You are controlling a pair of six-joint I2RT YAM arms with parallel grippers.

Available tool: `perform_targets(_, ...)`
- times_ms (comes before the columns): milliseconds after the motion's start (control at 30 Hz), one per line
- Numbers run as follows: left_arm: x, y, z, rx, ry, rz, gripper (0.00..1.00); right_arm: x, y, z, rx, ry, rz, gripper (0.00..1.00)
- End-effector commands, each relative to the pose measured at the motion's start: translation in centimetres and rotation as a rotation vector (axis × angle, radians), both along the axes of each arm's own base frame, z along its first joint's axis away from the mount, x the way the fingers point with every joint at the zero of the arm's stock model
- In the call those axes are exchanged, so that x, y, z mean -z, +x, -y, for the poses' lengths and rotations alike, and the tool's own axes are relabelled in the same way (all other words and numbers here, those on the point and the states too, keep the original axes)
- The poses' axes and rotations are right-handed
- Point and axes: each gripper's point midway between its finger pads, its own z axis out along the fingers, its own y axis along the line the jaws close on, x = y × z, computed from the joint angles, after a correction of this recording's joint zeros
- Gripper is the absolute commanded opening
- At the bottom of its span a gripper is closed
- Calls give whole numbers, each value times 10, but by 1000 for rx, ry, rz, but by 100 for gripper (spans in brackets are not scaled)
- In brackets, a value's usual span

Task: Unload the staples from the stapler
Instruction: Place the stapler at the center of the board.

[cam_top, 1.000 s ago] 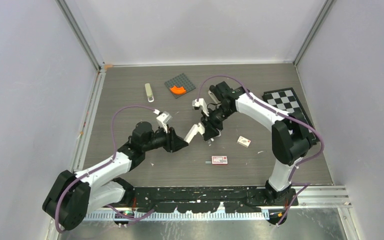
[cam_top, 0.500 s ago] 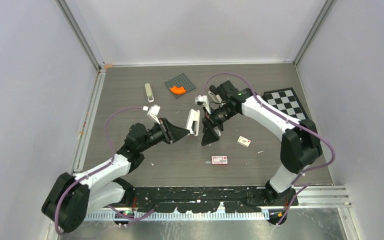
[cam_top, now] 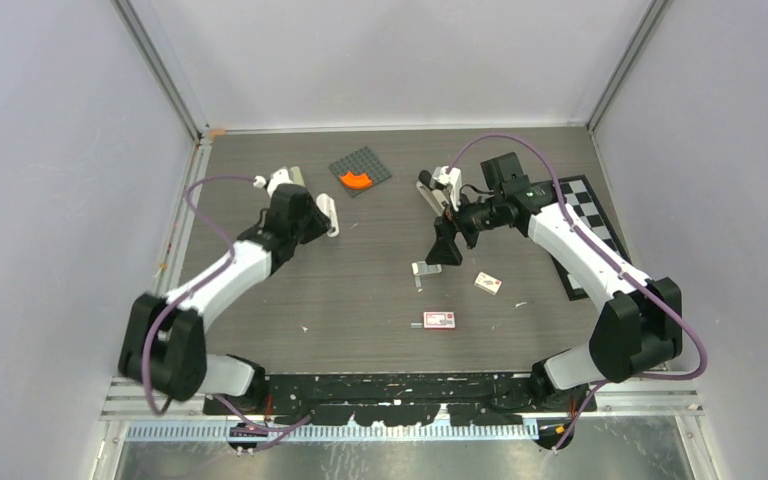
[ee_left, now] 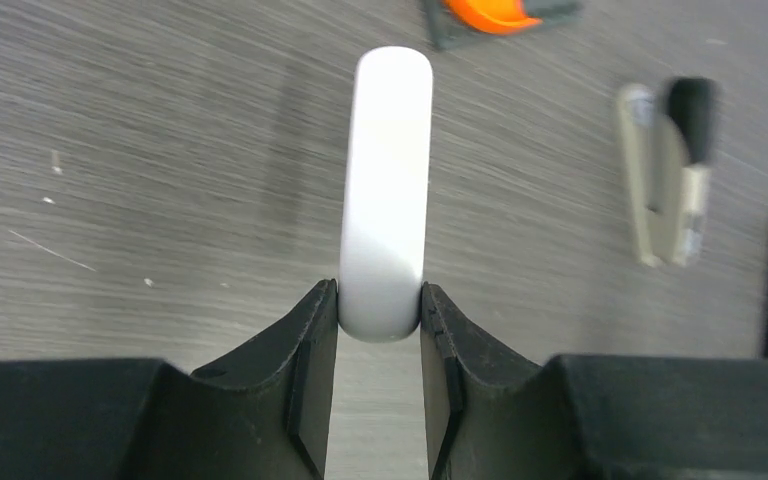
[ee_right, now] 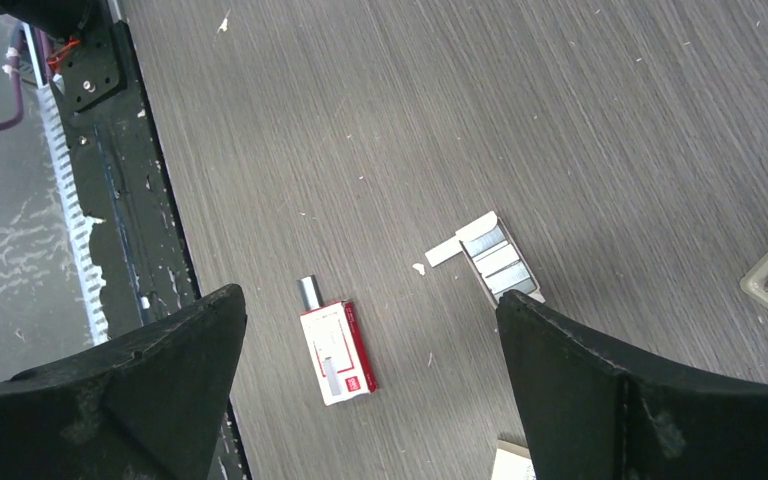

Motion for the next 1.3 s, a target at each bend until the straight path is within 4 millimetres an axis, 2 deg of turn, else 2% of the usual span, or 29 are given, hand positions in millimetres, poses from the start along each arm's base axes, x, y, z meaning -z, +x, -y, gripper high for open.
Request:
perform_targets(0,17,32,-27,-159,159,-115,0,-15,5,-1,14,39,59,100)
perform_targets(133,37,64,-24,-210,220,-181,0,-16,4,-1,12,50,58,100)
perform_targets(300,49,98,-21,-244,266,-189,0,-16,3,-1,9,56,55,100)
perform_targets(333,53,104,-20,-245,282,-199,4,-17,3,0,11,57,58,100)
perform_targets(367,55,108,-19,-234,303,-207,10,-17,3,0,11,59,59,100)
perform_targets(467,59,119,-15,-204,332,-218,43,-20,3,3,14,63,65,100)
perform_targets(567,48,122,-13,-183,332,-178,67,-23,2,7,15,61,87,100)
perform_targets(667,19,120,-11,-140,299,-62,76,-25,-3,13,-8,45,118,100)
perform_targets(733,3,109,-8,-92,270,24,78,-27,-10,17,-45,27,152,100)
perform_targets(833,-24,84,7,34,166,209,78,-27,-18,27,-67,-16,225,100)
perform_targets(867,-27,71,14,102,134,268,81,-27,-17,32,-51,-39,252,100)
perform_targets(933,-32,49,27,210,62,396,97,-25,-15,41,-15,-71,274,100)
perform_targets(1033,-36,21,42,311,-95,543,100,-22,-21,44,22,0,128,100)
perform_targets(1133,-39,-9,76,547,-299,578,96,-14,-45,43,-114,25,21,100)
perform_targets(1200,-36,-24,100,684,-449,519,91,-7,-46,46,-145,4,44,100)
perform_targets(1267,-38,-36,117,782,-566,489,99,1,-41,52,-129,-38,99,100)
